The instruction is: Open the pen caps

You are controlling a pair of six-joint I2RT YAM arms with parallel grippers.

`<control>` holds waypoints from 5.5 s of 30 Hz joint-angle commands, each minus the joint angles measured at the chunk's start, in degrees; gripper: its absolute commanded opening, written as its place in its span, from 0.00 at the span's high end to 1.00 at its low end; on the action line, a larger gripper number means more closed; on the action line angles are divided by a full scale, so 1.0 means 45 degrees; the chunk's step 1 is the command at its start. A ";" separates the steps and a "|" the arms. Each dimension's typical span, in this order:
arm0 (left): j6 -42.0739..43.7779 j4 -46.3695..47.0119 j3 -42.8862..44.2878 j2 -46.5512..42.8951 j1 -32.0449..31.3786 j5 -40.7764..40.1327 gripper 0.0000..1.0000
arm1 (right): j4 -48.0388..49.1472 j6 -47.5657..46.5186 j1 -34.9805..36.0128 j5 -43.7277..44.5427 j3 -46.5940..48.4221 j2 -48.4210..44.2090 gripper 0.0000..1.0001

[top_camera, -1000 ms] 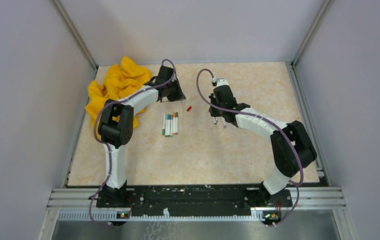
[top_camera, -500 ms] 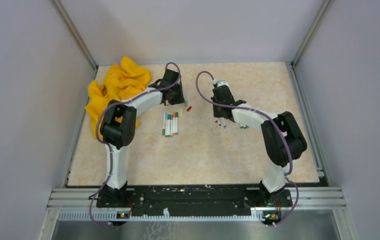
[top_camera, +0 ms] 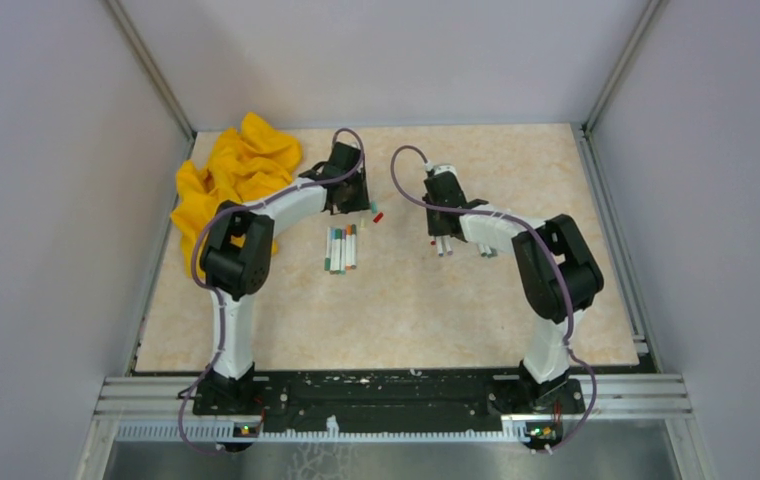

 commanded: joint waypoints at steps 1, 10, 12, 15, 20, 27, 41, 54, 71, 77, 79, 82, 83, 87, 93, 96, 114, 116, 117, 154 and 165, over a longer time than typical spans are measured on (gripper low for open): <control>0.0063 0.0328 -0.0321 -0.1069 -0.0152 -0.0305 0.59 | 0.0469 -0.0189 -0.0112 0.0059 0.0576 0.0134 0.77; -0.0035 0.0579 -0.0584 -0.1593 -0.0281 -0.0350 0.57 | 0.0395 -0.0285 -0.0112 0.0170 0.0454 -0.0549 0.74; -0.0035 0.0627 -0.0570 -0.1742 -0.0326 -0.0331 0.57 | 0.0301 -0.0322 -0.0103 0.0360 0.0351 -0.1127 0.73; -0.0050 0.0772 -0.0580 -0.2046 -0.0402 -0.0071 0.54 | -0.0120 -0.0475 -0.0174 0.0815 0.0248 -0.1820 0.71; -0.0289 0.1570 -0.1118 -0.2455 -0.0425 0.1628 0.47 | -0.0554 -0.0418 -0.0616 0.1063 -0.0341 -0.2525 0.63; -0.0716 0.3402 -0.1978 -0.2664 -0.0583 0.4148 0.38 | -0.0489 -0.0153 -0.1630 0.0753 -0.1554 -0.2713 0.53; -0.0796 0.3540 -0.2024 -0.2548 -0.0797 0.4182 0.27 | -0.0186 -0.0083 -0.2248 -0.0035 -0.1902 -0.2016 0.53; -0.0914 0.3687 -0.2127 -0.2583 -0.0800 0.4103 0.28 | -0.0094 -0.0048 -0.2434 -0.0319 -0.1839 -0.1466 0.59; -0.1028 0.3760 -0.2403 -0.2836 -0.0800 0.4091 0.28 | -0.0316 0.0235 -0.2480 -0.0658 -0.2239 -0.1222 1.00; -0.1084 0.3978 -0.2730 -0.3034 -0.0792 0.4701 0.28 | 0.0201 0.0138 -0.2169 -0.1777 -0.2596 -0.2691 1.00; -0.1184 0.4516 -0.2790 -0.3029 -0.0802 0.5212 0.27 | 0.0287 0.0137 -0.1939 -0.2319 -0.2541 -0.3188 1.00; -0.1490 0.4832 -0.2784 -0.2918 -0.0800 0.5821 0.27 | 0.0287 0.0249 -0.1491 -0.3009 -0.2316 -0.3630 1.00; -0.1579 0.4929 -0.2784 -0.2882 -0.0797 0.5984 0.27 | 0.0322 0.0321 -0.1348 -0.3195 -0.2261 -0.3727 1.00; -0.1931 0.5274 -0.2911 -0.2777 -0.0798 0.6399 0.27 | 0.0572 0.0646 -0.0839 -0.3928 -0.2092 -0.3910 1.00; -0.2361 0.5716 -0.3103 -0.2565 -0.0803 0.6706 0.27 | 0.1000 0.1087 -0.0127 -0.4471 -0.1785 -0.3849 1.00; -0.2483 0.5773 -0.3184 -0.2464 -0.0816 0.6766 0.27 | 0.1106 0.1191 0.0159 -0.4527 -0.1599 -0.3775 1.00; -0.3282 0.6195 -0.3427 -0.2204 -0.0825 0.6651 0.40 | 0.1373 0.1417 0.0876 -0.4831 -0.0751 -0.3311 1.00; -0.3368 0.6149 -0.3429 -0.2184 -0.0841 0.6542 0.47 | 0.1372 0.1425 0.0932 -0.4846 -0.0704 -0.3261 1.00; -0.3398 0.6080 -0.3426 -0.2211 -0.0839 0.6441 0.50 | 0.1373 0.1404 0.0951 -0.4851 -0.0697 -0.3254 1.00; -0.4225 0.6094 -0.3248 -0.2492 -0.0808 0.7163 1.00 | 0.2555 0.1200 0.1002 -0.5023 0.0010 -0.1836 0.92; -0.5019 0.6413 -0.2903 -0.2021 0.0037 0.6149 1.00 | 0.2871 0.1249 0.1047 -0.5173 -0.1429 -0.2160 1.00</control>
